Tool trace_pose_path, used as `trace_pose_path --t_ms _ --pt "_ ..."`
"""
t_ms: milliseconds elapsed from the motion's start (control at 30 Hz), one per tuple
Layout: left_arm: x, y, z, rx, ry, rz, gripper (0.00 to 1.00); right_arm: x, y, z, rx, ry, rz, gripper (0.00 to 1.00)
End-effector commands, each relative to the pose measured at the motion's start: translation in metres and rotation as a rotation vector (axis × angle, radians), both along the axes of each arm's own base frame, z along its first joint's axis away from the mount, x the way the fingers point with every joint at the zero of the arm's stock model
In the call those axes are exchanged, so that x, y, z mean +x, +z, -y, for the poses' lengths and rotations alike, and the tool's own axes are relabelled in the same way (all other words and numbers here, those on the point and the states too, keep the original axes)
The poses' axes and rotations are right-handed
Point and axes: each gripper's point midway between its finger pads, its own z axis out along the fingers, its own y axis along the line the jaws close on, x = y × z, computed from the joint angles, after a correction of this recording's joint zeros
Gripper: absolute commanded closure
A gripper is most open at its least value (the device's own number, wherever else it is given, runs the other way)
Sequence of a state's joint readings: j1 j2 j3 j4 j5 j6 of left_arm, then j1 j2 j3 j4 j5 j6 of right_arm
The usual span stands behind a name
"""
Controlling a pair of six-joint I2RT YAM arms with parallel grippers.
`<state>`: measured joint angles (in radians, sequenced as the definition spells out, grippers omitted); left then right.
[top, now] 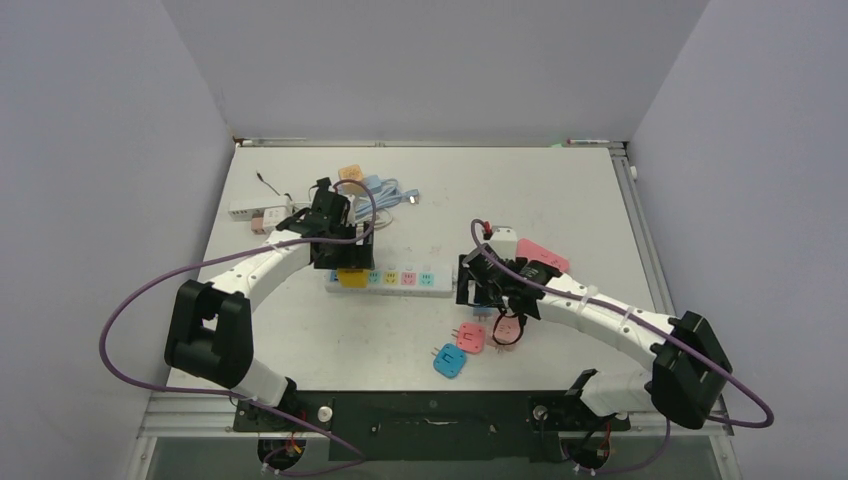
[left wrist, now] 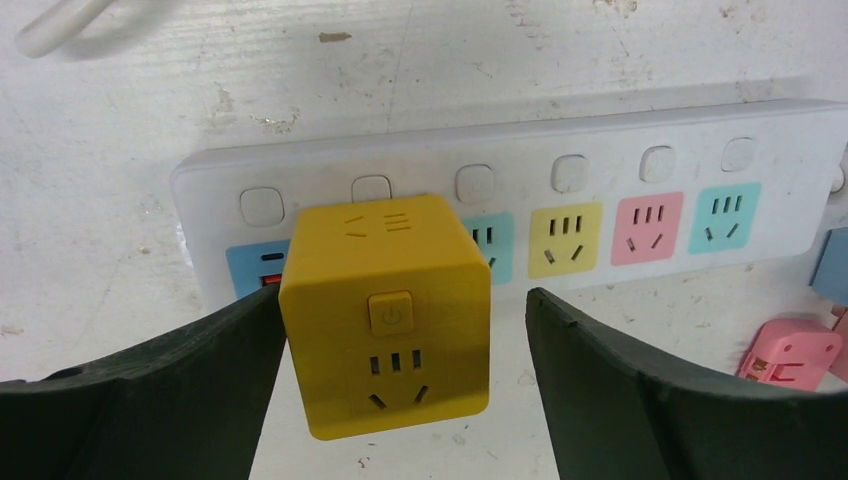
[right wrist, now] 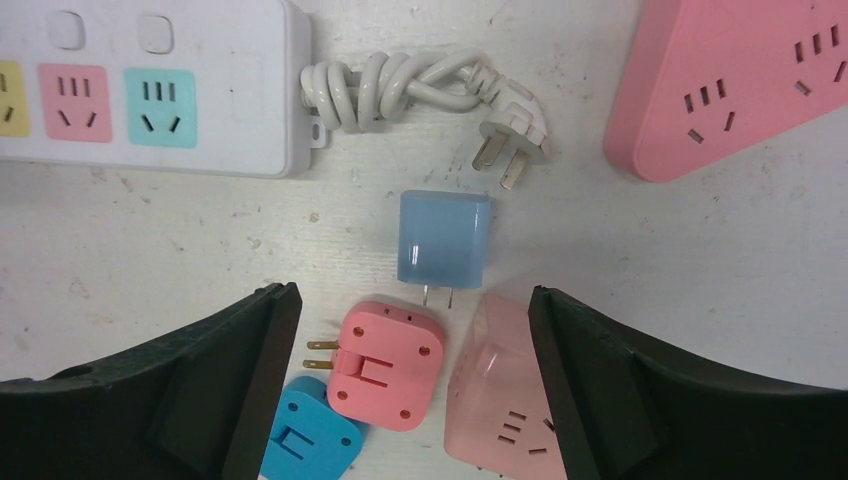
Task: Pull the plug off the socket
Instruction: Remove the plug from the socket.
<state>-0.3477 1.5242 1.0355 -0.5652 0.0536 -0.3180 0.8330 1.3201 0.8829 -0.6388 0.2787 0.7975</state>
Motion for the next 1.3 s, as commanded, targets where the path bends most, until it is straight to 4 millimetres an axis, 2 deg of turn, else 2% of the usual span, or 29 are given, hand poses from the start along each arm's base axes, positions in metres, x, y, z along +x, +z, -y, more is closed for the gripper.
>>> trace_pose_path --t_ms 0,33,67,100,133,367,467,767,900,1000,1067,1167,1267 --pt "-0.007 0.009 0.011 -0.04 -0.028 0.01 0.14 0.008 0.028 0.001 0.052 -0.03 0.096 0.11" --pt "-0.008 0.008 0.015 -0.037 -0.043 0.01 0.13 0.008 0.029 0.003 0.052 -0.029 0.099 0.11" --pt "-0.048 -0.034 0.003 0.015 -0.053 -0.115 0.13 0.008 0.031 0.004 0.05 -0.029 0.105 0.1" --pt "-0.017 0.002 0.021 -0.024 -0.067 -0.016 0.12 0.008 0.032 0.006 0.044 -0.028 0.106 0.1" --pt "-0.016 0.007 0.027 -0.029 -0.078 -0.009 0.12 0.008 0.033 0.008 0.035 -0.03 0.107 0.09" --pt "-0.019 0.013 0.062 -0.081 -0.133 0.014 0.12 0.006 0.048 0.014 0.052 -0.04 0.139 0.09" --pt "-0.02 0.015 0.084 -0.12 -0.158 0.006 0.12 0.003 0.053 0.019 0.069 -0.051 0.155 0.07" --pt "-0.021 0.033 0.147 -0.191 -0.216 0.058 0.12 -0.005 0.058 0.03 0.073 -0.063 0.166 0.05" --pt "-0.024 0.036 0.165 -0.217 -0.241 0.059 0.12 -0.006 0.058 0.03 0.08 -0.06 0.169 0.05" --pt "-0.023 0.043 0.166 -0.221 -0.245 0.074 0.11 -0.004 0.06 0.027 0.085 -0.046 0.173 0.05" --pt "-0.021 0.051 0.16 -0.204 -0.25 0.095 0.1 -0.003 0.063 0.023 0.096 -0.032 0.177 0.05" --pt "-0.016 0.064 0.141 -0.179 -0.248 0.121 0.07 0.0 0.07 0.014 0.13 -0.008 0.194 0.04" --pt "-0.006 0.083 0.111 -0.19 -0.201 0.153 0.05 0.002 0.08 0.004 0.175 0.017 0.232 0.0"
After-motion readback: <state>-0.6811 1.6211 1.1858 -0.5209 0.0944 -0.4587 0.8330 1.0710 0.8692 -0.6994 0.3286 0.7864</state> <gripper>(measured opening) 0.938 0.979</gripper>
